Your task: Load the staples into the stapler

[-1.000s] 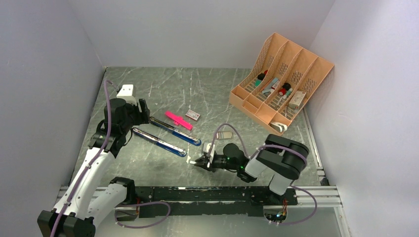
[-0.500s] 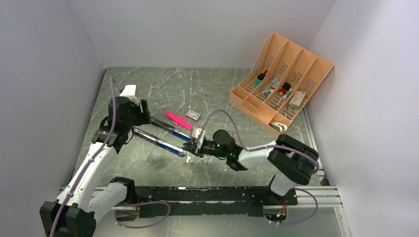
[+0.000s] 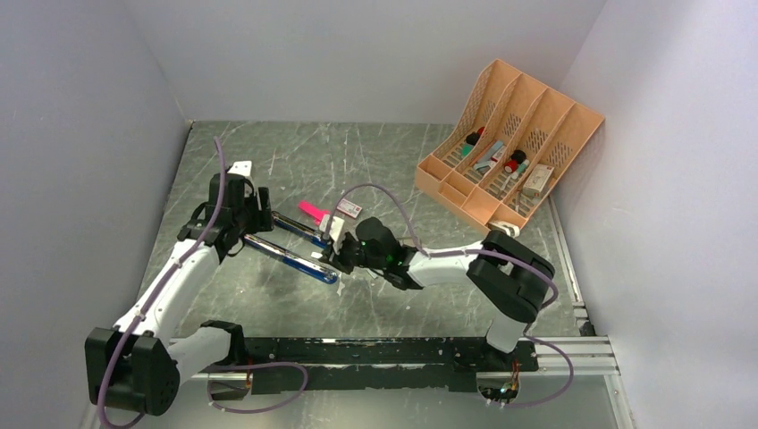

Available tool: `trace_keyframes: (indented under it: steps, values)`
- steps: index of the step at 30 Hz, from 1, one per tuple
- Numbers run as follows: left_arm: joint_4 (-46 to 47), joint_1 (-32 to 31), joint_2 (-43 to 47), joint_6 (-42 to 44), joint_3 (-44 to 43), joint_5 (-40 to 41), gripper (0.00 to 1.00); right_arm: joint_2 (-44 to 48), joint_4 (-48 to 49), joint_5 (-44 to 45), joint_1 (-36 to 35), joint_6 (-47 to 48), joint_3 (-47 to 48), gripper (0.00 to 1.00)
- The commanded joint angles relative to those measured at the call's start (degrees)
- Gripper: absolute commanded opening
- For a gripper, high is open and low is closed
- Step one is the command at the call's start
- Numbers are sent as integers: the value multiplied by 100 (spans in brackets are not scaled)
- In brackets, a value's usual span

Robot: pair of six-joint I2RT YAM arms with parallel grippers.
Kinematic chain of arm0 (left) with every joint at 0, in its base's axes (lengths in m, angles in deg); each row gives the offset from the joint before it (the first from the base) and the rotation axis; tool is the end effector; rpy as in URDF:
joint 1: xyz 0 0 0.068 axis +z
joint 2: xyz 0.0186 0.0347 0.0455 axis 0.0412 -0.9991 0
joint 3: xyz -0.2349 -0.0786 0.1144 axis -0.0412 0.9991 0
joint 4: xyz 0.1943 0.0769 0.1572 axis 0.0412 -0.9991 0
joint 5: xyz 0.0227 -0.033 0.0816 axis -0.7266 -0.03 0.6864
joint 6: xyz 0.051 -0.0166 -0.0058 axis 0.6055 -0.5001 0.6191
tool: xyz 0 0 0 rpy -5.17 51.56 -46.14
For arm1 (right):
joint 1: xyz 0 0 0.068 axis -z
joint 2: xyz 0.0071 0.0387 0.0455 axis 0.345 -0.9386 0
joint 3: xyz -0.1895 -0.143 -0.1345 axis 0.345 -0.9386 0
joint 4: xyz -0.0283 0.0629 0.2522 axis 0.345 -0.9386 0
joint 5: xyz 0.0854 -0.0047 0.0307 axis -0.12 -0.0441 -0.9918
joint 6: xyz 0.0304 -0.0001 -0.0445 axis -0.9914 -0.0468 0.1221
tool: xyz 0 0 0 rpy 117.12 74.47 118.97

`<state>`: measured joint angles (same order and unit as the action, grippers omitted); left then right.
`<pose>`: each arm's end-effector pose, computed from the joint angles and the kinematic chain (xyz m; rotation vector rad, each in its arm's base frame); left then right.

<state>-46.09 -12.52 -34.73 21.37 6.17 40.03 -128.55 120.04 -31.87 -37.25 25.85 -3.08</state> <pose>0.2223 -0.0346 0.2620 -0.1090 2.2633 -0.0364 0.1813 0.3003 0.1759 -1.2360 1.5375 0.7960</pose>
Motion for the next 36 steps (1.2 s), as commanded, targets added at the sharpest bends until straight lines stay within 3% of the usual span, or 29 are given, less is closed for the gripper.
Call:
trace_keyframes:
  steps: [1, 17, 25, 36]
  values:
    - [-240, 146, -165, -138, -152, 157, 73, -181, -704, 374, 7, -308, 491, 0]
    - [-281, 180, 150, -80, -203, 526, 72, -591, -1254, 525, -264, -466, 1137, 0]
    - [-427, 180, 220, -307, -267, 1292, 74, -741, -1451, 917, -359, -546, 1279, 0]
    - [-298, 181, 225, -187, -212, 982, 75, -788, -1293, 909, -433, -643, 1298, 0]
